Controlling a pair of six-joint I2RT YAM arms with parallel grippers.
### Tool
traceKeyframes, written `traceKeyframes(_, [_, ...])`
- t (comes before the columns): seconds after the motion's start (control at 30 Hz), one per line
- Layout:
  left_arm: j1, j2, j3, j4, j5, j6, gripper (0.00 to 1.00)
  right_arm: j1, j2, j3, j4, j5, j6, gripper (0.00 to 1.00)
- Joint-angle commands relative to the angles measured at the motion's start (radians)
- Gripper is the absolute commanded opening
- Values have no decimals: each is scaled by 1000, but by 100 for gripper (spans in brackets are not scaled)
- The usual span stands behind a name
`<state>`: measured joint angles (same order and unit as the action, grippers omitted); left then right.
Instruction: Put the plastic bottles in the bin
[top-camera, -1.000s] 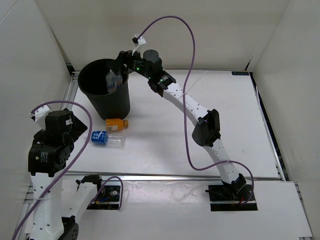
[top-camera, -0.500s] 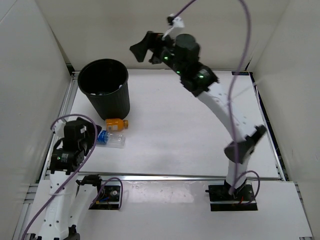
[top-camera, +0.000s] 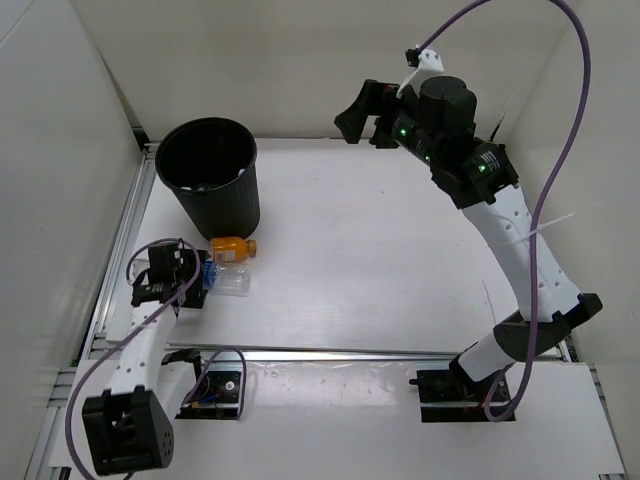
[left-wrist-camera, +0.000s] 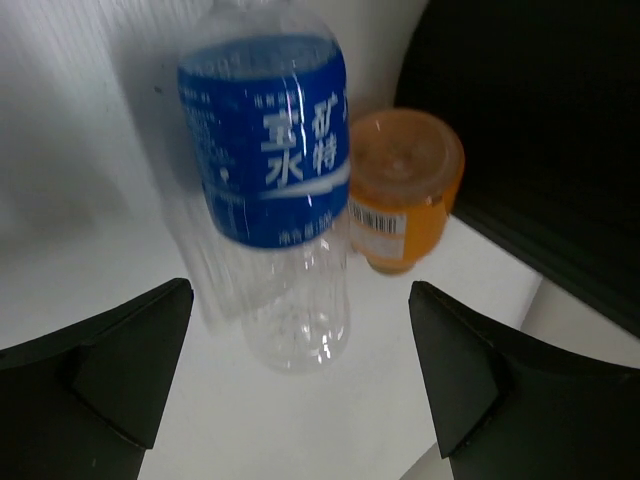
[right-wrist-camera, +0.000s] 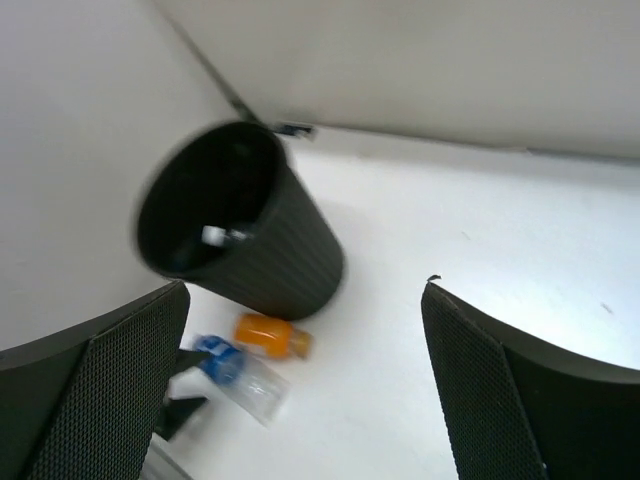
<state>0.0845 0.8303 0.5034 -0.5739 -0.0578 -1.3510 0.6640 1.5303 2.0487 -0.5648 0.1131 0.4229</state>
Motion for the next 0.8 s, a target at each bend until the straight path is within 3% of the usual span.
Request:
traceKeyframes(0.0, [59, 85, 17, 129, 53, 36, 100, -89, -74, -54, -33, -15, -22, 100])
traceKeyframes(0.3, [138, 278, 67, 193, 76, 110, 100, -89, -99, -94, -24, 48, -96, 100])
traceKeyframes(0.63, [138, 585, 207, 215, 85, 167, 100, -89, -165, -142, -4, 114, -187, 100])
traceKeyframes(0.77, [138, 638, 231, 224, 107, 167, 100, -89, -183, -151, -4, 140, -210, 100])
